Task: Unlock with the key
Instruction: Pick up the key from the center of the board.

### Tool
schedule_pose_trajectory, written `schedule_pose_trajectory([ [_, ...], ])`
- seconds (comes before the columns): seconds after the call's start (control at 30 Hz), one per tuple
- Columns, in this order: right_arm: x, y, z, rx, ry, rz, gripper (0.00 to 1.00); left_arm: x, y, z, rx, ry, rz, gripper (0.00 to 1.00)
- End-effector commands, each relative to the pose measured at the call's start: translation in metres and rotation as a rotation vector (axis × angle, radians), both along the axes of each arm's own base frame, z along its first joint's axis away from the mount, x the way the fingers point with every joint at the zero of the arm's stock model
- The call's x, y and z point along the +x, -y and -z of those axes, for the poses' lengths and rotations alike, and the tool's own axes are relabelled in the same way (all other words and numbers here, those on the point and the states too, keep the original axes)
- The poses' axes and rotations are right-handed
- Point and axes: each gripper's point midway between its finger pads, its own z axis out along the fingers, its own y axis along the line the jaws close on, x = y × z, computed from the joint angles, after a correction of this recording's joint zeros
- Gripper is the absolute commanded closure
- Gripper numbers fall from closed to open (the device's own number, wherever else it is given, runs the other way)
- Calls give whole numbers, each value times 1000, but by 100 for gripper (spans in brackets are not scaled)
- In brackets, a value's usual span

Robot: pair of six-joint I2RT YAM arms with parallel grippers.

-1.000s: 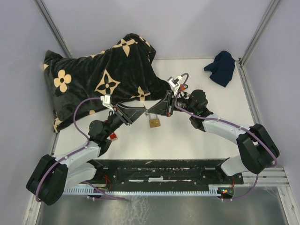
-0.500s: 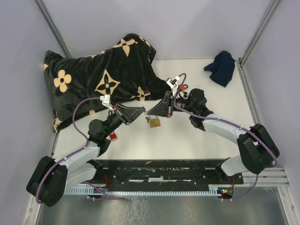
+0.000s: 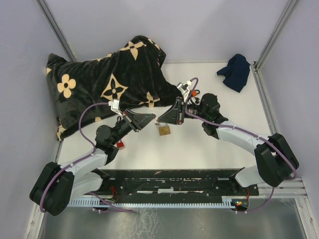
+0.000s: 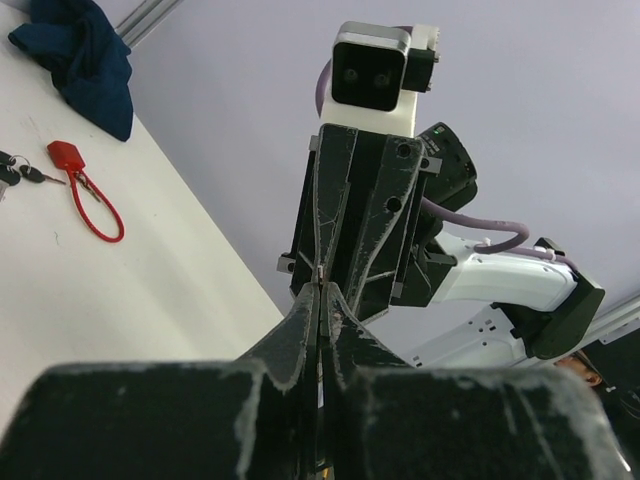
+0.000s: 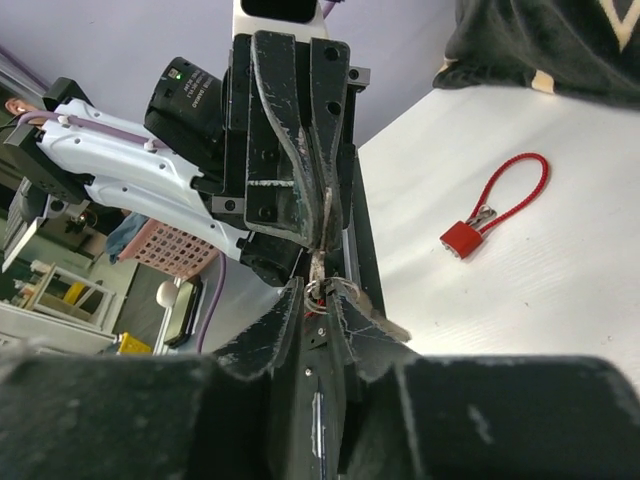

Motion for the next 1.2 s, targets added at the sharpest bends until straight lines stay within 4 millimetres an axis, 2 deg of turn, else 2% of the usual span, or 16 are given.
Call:
schedule_pose_trajectory([
  [0.0, 2, 5, -42, 60, 143, 62, 74, -1, -4, -34, -49, 119, -22, 97],
  [0.07, 7, 6, -43, 61, 138, 111, 67, -1, -6, -36, -62, 125, -34, 97],
  [0.33, 10, 2, -49, 97, 138, 219, 61, -5, -12, -51, -142, 156, -38, 97],
  [0.47, 12, -1, -50, 102, 140, 228, 61, -9, -9, -55, -162, 171, -17, 97],
  [0.93, -1, -13, -50, 156, 99, 125, 65, -7, -7, -57, -168, 173, -20, 97],
  [1.17, -6, -14, -48, 154, 99, 93, 73, -5, -8, -56, -169, 173, -32, 97],
])
